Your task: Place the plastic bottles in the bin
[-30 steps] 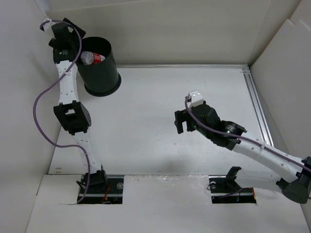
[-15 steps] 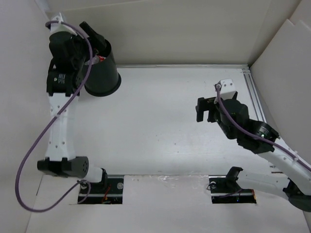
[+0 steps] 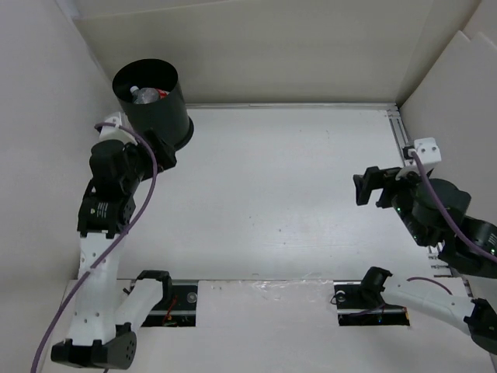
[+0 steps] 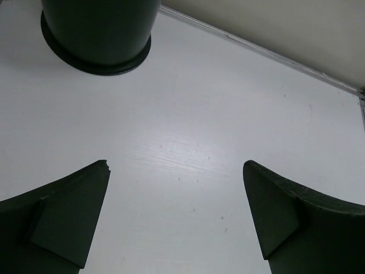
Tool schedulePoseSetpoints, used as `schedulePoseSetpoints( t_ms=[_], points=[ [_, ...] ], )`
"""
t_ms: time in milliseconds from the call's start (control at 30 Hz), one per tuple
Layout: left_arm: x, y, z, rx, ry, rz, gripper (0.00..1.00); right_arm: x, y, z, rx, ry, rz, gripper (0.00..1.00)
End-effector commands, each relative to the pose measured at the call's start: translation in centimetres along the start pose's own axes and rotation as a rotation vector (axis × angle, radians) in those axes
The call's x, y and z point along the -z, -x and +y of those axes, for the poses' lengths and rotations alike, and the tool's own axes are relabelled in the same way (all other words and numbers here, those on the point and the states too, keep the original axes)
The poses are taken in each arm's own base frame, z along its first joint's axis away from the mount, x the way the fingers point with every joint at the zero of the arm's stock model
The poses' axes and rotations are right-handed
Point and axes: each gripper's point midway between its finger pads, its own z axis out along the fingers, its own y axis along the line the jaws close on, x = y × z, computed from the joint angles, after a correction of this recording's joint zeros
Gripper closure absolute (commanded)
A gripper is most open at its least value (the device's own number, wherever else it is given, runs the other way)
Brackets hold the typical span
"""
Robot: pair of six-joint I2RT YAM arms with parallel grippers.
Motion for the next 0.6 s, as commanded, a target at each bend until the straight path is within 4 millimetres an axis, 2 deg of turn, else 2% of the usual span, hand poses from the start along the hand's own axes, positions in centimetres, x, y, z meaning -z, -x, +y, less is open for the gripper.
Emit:
schedulePoseSetpoints(
  t_ms=[0,33,100,133,200,300,433,567],
  points=[
    [3.2,0.1,-1.4,-0.028,-0.107,-0.064,0.0,1.9,2.0,-1.2,-0.014,0.026,-0.062,0.0],
    [4.5,0.0,-1.6,-0.029,-0.129,-0.083,0.0,2.4,2.4,-1.5,-0.029,0.029,-0.079,0.0],
    [5.8,-0.3,-2.3,-0.021,-0.178,-0.087,0.0,2.7,2.2,-1.9,-0.03,0.029,-0.079,0.0],
    [6.8,-0.6,-2.1,-0.021,-0.185,-0.102,0.0,2.7,2.2,-1.9,-0.03,0.029,-0.079,0.0],
    [7.6,-1.2,-1.6,-0.02,-0.175,-0.102,0.0,3.1,2.2,-2.3,-0.036,0.03,-0.086,0.0],
    [8.0,-2.5,-0.6,-0.018,-0.145,-0.094,0.0,3.4,1.9,-2.6,-0.04,0.031,-0.09,0.0],
    [7.3,-3.9,0.7,-0.015,-0.093,-0.063,0.0,2.9,0.9,-2.5,-0.037,0.021,-0.088,0.0],
    [7.1,-4.0,1.0,-0.015,-0.079,-0.059,0.0,2.6,0.7,-2.1,-0.044,0.035,-0.095,0.0]
  ],
)
